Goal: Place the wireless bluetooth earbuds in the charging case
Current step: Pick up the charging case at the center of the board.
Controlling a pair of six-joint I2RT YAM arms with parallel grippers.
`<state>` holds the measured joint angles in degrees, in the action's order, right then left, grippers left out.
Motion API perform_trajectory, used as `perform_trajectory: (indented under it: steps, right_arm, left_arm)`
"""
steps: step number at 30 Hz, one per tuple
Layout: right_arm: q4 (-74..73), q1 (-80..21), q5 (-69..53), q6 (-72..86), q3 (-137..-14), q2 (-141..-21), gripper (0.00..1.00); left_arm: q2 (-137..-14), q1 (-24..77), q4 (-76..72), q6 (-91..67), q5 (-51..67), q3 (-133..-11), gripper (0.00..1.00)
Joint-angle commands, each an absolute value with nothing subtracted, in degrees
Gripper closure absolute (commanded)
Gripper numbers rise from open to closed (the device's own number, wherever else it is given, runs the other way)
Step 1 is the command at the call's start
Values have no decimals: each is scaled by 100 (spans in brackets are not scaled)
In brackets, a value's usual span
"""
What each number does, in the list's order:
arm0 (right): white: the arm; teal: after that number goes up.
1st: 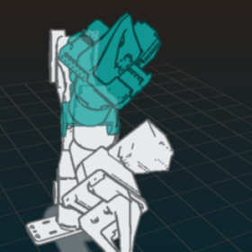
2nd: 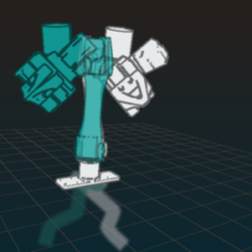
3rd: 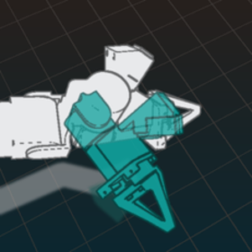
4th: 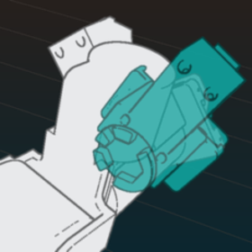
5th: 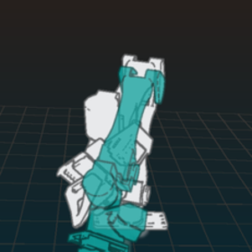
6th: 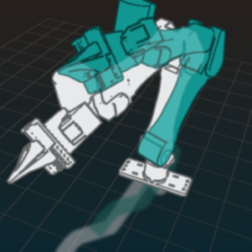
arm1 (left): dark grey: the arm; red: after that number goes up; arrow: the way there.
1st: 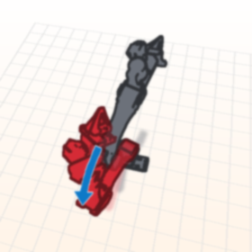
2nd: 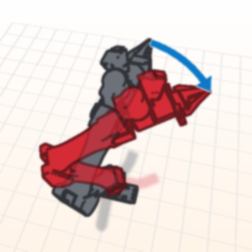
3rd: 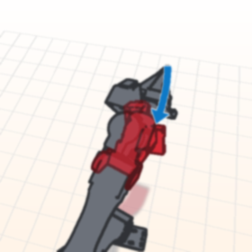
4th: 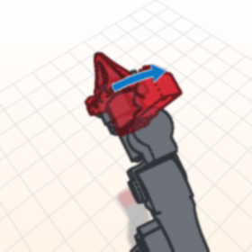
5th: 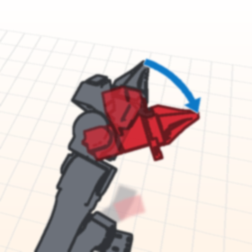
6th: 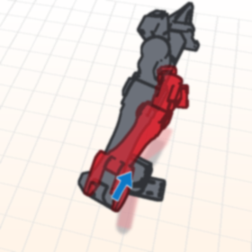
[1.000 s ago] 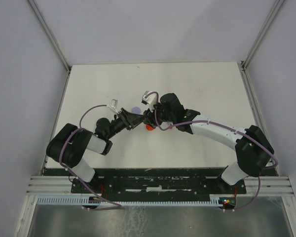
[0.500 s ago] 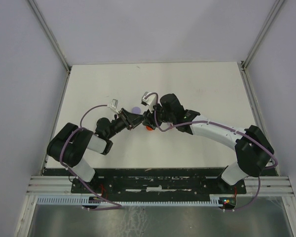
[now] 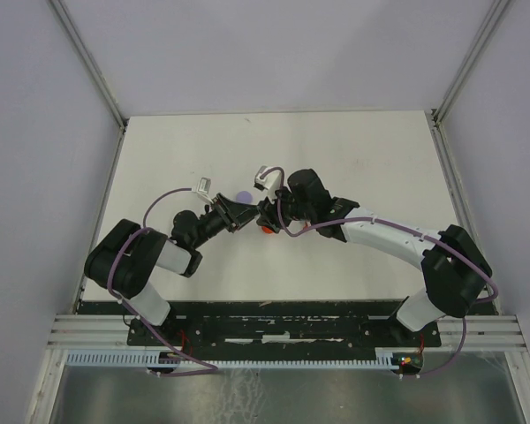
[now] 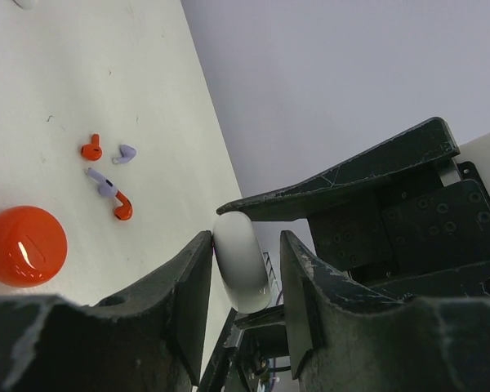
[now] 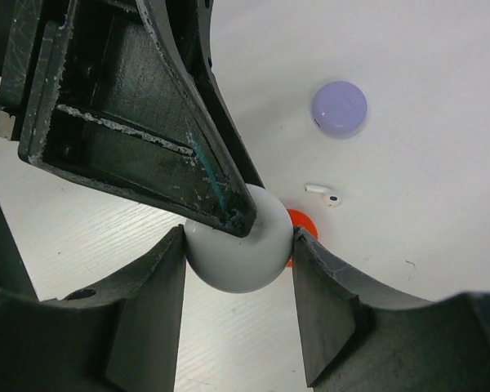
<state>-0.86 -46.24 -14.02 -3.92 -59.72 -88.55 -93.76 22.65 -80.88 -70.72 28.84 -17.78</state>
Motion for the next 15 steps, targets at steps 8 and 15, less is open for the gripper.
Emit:
perform_trajectory:
  steps: [8,15]
  right_arm:
    - [79,-4592,-1318,-467,-5904,-8627,72]
    - [75,-4570,-1303,-475,-5897,-8601,72]
  left_arm:
    - [-9175,2301,-8139,-6997,2705,-1819,56]
    - [-9132,2294,-8079,-6965,2679,-1802,61]
